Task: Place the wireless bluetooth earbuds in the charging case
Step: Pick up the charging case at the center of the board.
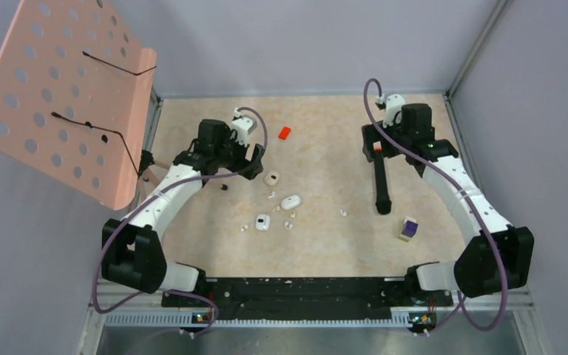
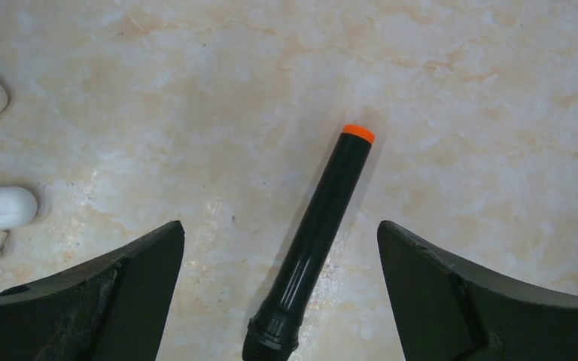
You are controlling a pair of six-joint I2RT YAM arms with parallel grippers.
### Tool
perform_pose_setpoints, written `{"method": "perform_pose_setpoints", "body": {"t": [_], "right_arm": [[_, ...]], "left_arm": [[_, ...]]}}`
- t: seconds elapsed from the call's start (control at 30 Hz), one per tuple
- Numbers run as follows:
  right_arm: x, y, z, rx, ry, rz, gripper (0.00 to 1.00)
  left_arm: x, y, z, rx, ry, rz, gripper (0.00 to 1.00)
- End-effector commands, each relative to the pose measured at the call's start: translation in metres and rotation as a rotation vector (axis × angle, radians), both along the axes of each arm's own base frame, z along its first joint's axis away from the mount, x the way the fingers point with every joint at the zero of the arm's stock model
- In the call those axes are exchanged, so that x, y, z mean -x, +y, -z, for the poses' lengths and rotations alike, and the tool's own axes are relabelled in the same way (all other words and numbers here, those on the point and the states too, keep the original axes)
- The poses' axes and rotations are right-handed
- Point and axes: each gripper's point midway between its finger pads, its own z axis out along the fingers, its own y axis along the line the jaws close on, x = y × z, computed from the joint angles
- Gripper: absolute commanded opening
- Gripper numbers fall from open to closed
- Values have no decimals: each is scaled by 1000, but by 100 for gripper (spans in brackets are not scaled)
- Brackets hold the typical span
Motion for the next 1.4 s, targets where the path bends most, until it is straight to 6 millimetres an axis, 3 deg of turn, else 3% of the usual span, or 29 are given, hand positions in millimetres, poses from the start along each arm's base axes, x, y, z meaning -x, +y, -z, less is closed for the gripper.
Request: {"method": "perform_pose_setpoints", "body": {"t": [0.0, 0.13, 0.3, 0.37, 0.5, 0.63, 0.73, 0.97, 1.37], "right_arm": [[6, 34, -15, -62, -86, -205, 99], [33, 83, -11, -116, -140, -606, 96], [53, 135, 14, -72, -164, -906, 88], [57, 153, 28, -35, -180, -1018, 84], [65, 182, 65, 76, -179, -1257, 65], [61, 207, 97, 140, -170, -1417, 62], [61, 221, 115, 177, -170, -1501, 66], [68, 244, 135, 170, -154, -1600, 68], [81, 254, 160, 142, -51, -1673, 62]], "left_arm": [[11, -2, -9, 16, -42, 43, 90], [28, -7, -9, 23, -52, 129, 90], [44, -7, -6, -3, -57, 220, 88], [52, -6, -3, -22, -59, 261, 87], [66, -4, -4, -36, -64, 309, 86], [80, -10, -1, 7, -33, 348, 85], [84, -10, 1, 19, -21, 334, 85], [94, 3, 13, -69, -27, 372, 85], [114, 30, 49, -205, 2, 389, 83]]}}
